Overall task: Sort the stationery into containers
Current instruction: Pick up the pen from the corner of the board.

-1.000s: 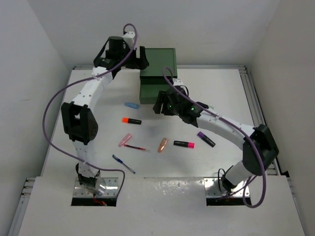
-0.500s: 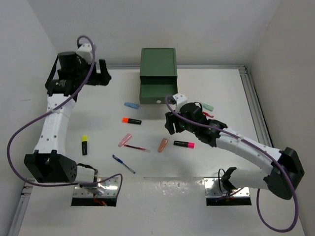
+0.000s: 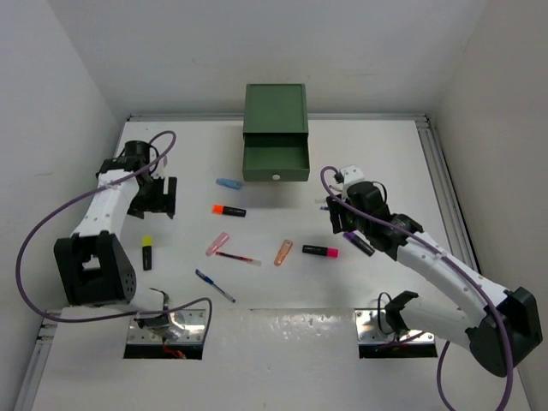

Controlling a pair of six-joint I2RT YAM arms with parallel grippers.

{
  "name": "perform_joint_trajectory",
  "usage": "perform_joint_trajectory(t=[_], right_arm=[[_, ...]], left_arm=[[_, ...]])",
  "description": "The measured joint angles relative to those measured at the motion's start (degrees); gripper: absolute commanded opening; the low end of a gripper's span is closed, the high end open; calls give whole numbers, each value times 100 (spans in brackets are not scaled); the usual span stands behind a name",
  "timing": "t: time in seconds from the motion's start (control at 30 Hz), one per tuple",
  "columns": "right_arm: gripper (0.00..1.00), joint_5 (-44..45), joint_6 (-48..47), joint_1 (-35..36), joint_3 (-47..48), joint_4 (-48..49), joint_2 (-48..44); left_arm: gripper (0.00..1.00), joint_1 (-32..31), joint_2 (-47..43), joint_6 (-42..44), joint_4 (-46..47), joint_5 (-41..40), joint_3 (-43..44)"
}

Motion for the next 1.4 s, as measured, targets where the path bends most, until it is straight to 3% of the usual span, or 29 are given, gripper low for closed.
perform_joint_trajectory(t=[0.27,0.53,0.87,1.2,1.4], right_arm=[[60,-33,-219,-562,168,-173,4],[60,-52,-275,-717,251,-195,37],[60,-46,-280,-1106,251,-304,166],[59,-50,-385,-1497,251,-354,166],[55,-98,-520,-1770,177,-361,109]], left_arm=[[79,686,1392,-361,146,-719,-111],[84,802,1821,-542,321,-846,-389],[82,852,2319,-669,439,-717,-647],[55,857,2396,-616,409,-402,-651],[31,887,2396,-568,461,-133,-667]])
